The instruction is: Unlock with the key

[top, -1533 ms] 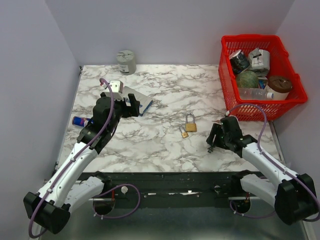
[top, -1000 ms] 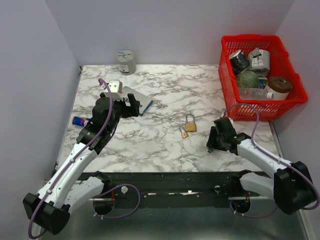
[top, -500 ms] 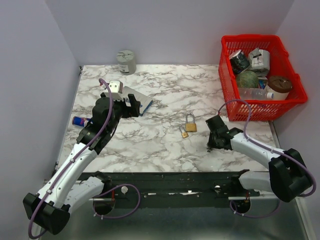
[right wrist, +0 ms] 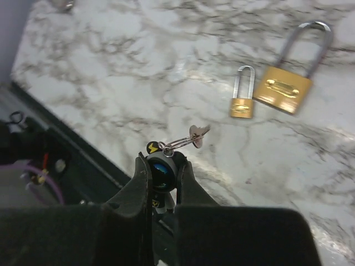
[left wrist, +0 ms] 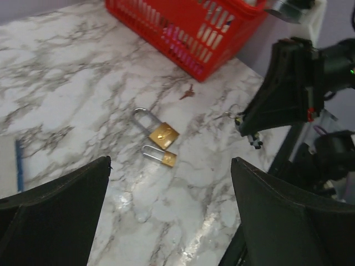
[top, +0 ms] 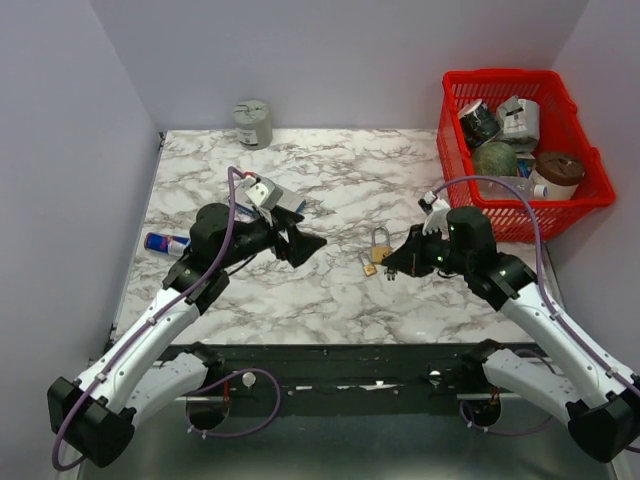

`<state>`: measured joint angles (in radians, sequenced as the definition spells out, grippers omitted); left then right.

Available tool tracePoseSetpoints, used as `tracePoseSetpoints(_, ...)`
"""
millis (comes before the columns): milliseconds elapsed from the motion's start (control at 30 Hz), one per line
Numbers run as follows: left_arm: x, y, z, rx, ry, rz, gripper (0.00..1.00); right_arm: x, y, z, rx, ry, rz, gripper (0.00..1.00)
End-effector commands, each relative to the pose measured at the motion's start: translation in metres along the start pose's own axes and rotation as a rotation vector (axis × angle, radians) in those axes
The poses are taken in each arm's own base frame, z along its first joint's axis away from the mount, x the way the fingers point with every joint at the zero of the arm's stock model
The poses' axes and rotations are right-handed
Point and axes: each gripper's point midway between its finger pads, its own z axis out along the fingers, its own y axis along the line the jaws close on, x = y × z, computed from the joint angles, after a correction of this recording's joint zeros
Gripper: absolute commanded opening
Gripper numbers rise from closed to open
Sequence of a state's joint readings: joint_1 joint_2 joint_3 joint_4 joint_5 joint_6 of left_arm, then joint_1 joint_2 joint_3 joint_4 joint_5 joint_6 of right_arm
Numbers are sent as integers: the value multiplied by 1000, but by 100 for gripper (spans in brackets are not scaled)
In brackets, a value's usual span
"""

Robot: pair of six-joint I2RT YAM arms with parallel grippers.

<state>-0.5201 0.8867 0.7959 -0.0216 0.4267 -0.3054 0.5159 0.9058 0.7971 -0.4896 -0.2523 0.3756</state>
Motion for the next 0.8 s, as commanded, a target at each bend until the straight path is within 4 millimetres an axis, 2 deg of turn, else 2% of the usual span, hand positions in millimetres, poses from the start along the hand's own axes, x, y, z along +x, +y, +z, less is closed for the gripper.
tracePoseSetpoints(0,-3,-80,-11,445,-25,56,99,14,75,-36,-418,128,-69,1)
tracePoseSetpoints(100,5,-96,-15,535,-6,58,99,8,108,-60,-611,133,-101,1)
tracePoseSetpoints(233,17,-113,-16,628,42,50,99,1,134,-85,-765,111,-141,1)
tracePoseSetpoints(433,34,-128,-12,707,96,18,99,-4,148,-98,-845,94,-152,1)
tracePoseSetpoints(600,41,-139,-10,747,102,4,98,-7,152,-98,-869,72,-149,1)
tracePoseSetpoints(767,42,-147,-6,765,84,-4,94,-9,157,-101,-909,59,-135,1)
